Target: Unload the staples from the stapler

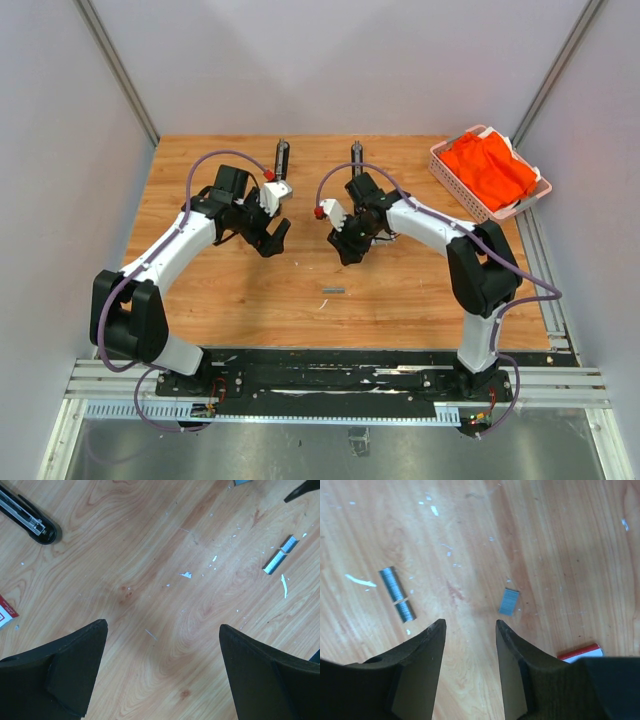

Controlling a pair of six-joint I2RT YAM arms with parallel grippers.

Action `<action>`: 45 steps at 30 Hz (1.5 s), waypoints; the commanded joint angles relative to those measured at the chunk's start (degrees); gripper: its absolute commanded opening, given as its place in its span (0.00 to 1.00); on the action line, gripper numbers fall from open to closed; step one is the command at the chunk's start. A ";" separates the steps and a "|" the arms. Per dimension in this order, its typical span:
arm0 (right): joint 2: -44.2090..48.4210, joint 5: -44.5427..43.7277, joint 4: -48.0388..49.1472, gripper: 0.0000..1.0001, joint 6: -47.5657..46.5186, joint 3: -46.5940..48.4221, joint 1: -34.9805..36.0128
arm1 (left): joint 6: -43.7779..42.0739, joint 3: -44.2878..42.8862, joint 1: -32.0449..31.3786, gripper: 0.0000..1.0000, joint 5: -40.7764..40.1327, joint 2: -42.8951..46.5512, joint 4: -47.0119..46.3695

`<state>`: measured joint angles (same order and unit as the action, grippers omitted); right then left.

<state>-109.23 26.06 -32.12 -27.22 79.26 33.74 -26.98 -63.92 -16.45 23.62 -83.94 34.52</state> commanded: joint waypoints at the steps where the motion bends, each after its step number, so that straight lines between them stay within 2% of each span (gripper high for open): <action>1: 2.97 7.88 -3.17 0.45 -4.45 -1.48 0.95 | -0.75 0.29 0.39 0.98 0.18 1.54 -1.04; 7: 1.24 12.01 -3.72 0.43 -4.98 -1.60 3.65 | -0.79 0.22 1.44 0.98 1.09 2.32 -0.91; 15: -2.02 10.72 -4.49 0.42 -5.38 -1.08 8.09 | -1.37 -1.25 6.62 0.98 2.20 3.79 1.42; 23: -3.64 7.74 -3.75 0.40 -3.81 -0.43 9.02 | -2.61 3.47 9.33 0.98 1.35 8.22 -0.47; 28: -3.97 5.50 -2.75 0.39 -2.40 0.43 9.27 | -2.46 5.96 9.77 0.98 1.21 10.49 -2.61; 39: -6.47 4.87 -2.77 0.37 -1.96 0.96 9.51 | -2.11 6.09 9.86 0.98 2.48 8.89 -2.44; 45: -7.12 4.47 -2.86 0.30 -2.23 0.79 9.73 | -2.11 6.27 9.94 0.98 2.53 8.82 -2.70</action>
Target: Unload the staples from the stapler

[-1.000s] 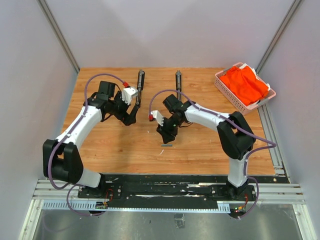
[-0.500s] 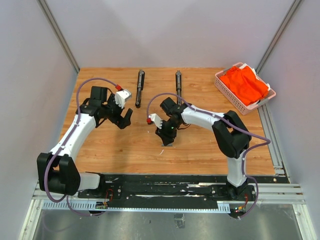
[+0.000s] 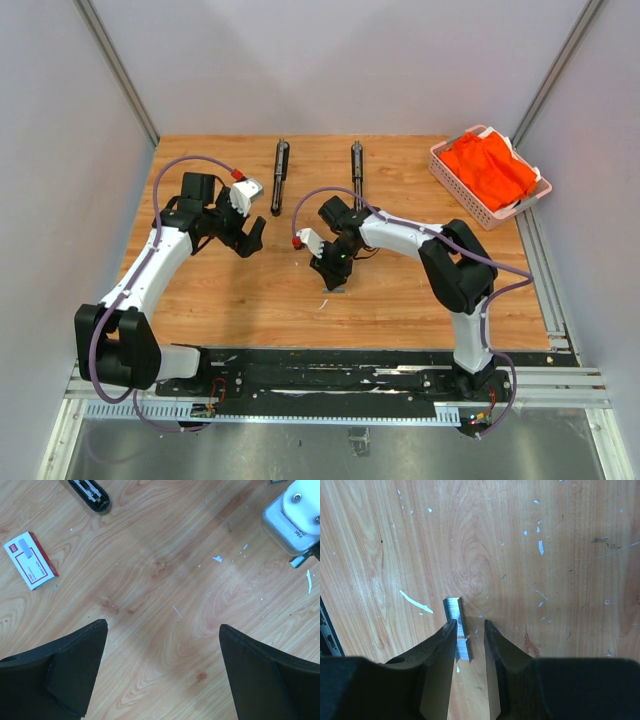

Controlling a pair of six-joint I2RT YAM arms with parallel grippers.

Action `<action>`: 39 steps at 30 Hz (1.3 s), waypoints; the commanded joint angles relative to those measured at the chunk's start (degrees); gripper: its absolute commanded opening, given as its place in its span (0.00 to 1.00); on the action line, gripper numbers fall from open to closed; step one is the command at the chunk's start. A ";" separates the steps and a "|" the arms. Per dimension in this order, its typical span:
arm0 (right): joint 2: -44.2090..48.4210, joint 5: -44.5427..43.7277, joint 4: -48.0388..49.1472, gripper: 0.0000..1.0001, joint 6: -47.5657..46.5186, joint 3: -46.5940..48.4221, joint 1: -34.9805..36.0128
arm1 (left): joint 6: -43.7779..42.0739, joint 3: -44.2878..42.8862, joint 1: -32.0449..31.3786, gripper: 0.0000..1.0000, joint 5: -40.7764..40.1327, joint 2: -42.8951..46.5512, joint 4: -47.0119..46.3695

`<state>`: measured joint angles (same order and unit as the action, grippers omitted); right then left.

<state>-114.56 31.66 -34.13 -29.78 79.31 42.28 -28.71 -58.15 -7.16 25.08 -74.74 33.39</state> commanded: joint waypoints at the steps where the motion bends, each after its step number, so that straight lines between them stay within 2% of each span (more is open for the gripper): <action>1: -1.75 -1.39 -0.72 0.30 0.18 0.62 1.25 | -0.38 0.49 0.65 0.98 1.07 -0.44 -1.60; 8: -0.40 -4.49 1.66 0.25 0.24 -1.69 1.78 | -0.30 0.41 1.42 0.98 1.85 0.20 -1.57; 18: 0.45 -7.77 4.23 0.24 0.60 -4.80 2.95 | -0.08 0.25 1.66 0.98 2.16 -0.17 -1.48; 25: -0.40 -9.35 4.30 0.01 0.72 -4.69 3.26 | 0.14 0.24 1.71 0.98 2.25 -0.58 -1.57; 30: 0.16 -9.90 4.13 0.00 1.06 -4.19 3.18 | 0.14 0.31 1.71 0.98 2.33 -0.82 -1.74; 39: 3.81 -4.16 3.46 0.00 6.20 -0.87 0.15 | 0.23 0.23 1.71 0.98 2.43 -1.50 -1.83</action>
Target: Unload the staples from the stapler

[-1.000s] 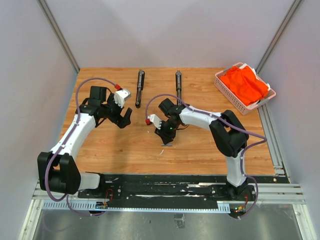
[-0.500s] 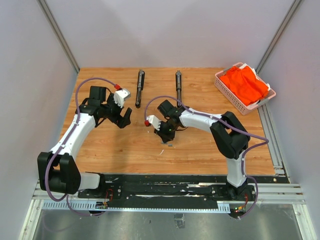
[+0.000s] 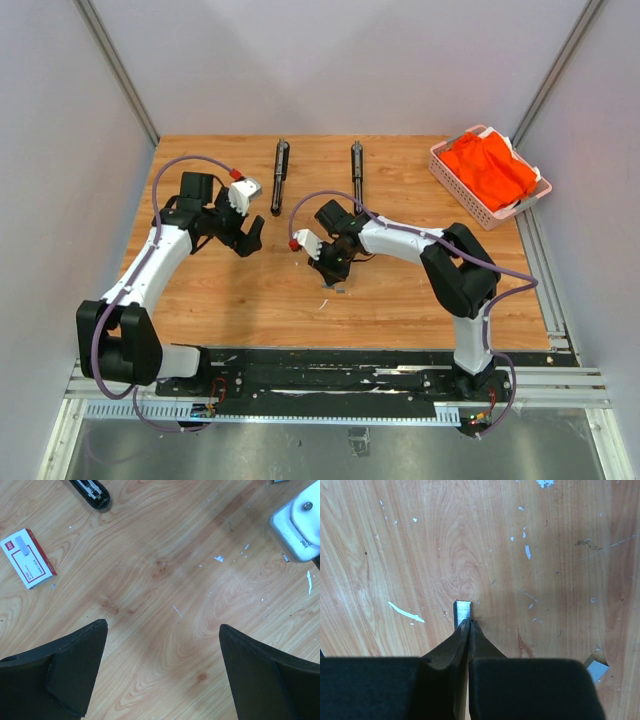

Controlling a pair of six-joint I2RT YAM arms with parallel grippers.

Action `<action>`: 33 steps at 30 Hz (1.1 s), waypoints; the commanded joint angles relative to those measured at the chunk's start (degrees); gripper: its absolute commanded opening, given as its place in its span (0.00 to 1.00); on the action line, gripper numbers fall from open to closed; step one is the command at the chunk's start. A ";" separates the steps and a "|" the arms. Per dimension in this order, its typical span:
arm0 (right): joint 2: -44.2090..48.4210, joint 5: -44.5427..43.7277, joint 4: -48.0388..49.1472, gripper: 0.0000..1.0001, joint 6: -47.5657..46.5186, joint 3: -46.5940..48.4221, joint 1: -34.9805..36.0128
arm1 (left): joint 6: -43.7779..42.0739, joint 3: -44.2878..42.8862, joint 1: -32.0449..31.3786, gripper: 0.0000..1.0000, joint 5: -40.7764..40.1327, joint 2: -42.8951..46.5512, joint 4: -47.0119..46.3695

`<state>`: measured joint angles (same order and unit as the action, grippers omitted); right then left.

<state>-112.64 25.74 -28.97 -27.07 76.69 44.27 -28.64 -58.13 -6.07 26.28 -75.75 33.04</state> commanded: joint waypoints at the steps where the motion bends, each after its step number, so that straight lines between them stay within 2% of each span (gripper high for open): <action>1: 2.21 2.49 -1.70 0.00 4.16 1.93 -2.47 | 0.24 0.21 0.62 0.98 1.15 -0.54 -1.48; 7: 4.42 6.84 -1.02 0.01 7.27 2.31 -6.32 | 0.34 0.21 0.62 0.98 1.22 -0.88 -1.55; 12: 6.11 5.54 0.88 0.01 11.02 2.12 -10.26 | 0.34 0.21 0.62 0.98 1.30 -1.24 -1.48; 19: 9.11 0.65 3.61 0.01 15.79 0.97 -16.10 | 0.33 0.15 0.62 0.98 1.75 -1.79 -1.61; 22: 10.05 -5.27 4.24 0.01 17.51 0.80 -17.73 | 0.34 0.05 0.62 0.98 1.84 -2.16 -1.50; 28: 8.57 -8.17 3.54 0.01 22.05 2.69 -22.70 | 0.25 -0.01 0.62 0.98 1.78 -2.22 -1.40; 33: 7.99 -11.54 4.13 0.01 23.00 2.31 -24.03 | 0.25 -0.05 0.62 0.98 1.74 -2.49 -1.53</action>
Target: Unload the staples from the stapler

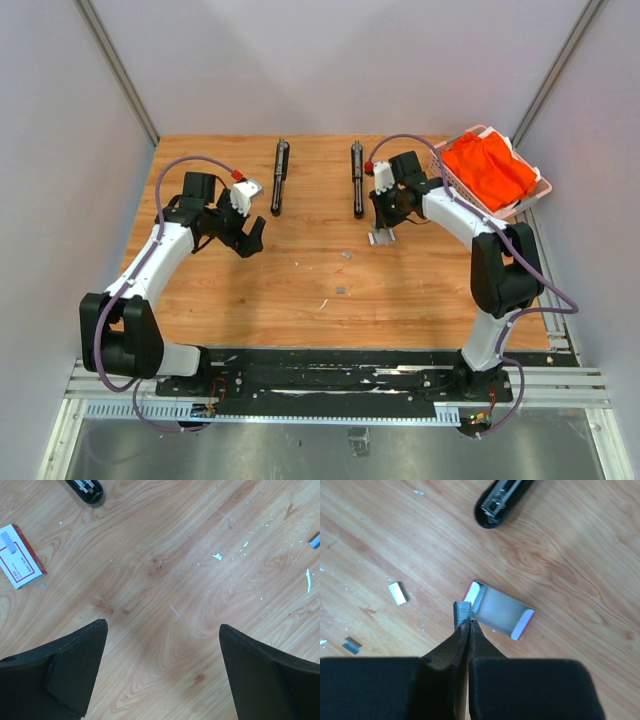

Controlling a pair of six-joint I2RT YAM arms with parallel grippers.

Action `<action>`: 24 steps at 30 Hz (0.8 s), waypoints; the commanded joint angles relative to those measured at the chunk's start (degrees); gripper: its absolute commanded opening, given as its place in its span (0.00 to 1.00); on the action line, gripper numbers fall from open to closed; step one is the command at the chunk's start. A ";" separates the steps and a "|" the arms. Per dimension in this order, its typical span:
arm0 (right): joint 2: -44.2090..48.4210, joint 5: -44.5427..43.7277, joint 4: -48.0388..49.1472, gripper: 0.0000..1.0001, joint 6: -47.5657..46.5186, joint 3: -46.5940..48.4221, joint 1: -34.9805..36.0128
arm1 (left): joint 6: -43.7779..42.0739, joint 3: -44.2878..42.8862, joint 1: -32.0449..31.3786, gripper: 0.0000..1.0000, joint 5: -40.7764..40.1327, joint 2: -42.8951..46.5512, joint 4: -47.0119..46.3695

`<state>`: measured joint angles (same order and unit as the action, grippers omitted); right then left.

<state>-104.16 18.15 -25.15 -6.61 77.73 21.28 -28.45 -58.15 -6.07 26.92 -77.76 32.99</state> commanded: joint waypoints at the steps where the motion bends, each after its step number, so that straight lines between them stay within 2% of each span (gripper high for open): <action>1: -0.66 -4.71 0.62 0.01 2.75 1.04 -1.04 | 0.06 -0.03 0.62 0.98 1.12 -0.61 -1.45; 11: -3.82 -8.41 1.48 0.01 3.57 1.15 -1.16 | -0.03 0.08 0.62 0.98 1.03 -0.35 -1.40; 24: -6.07 -8.39 2.03 0.01 4.41 0.53 -1.15 | -0.03 0.14 0.62 0.98 1.12 -0.66 -1.54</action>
<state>-108.57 10.79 -23.66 -3.01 77.84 20.43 -28.45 -58.13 -6.07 26.92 -78.17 32.99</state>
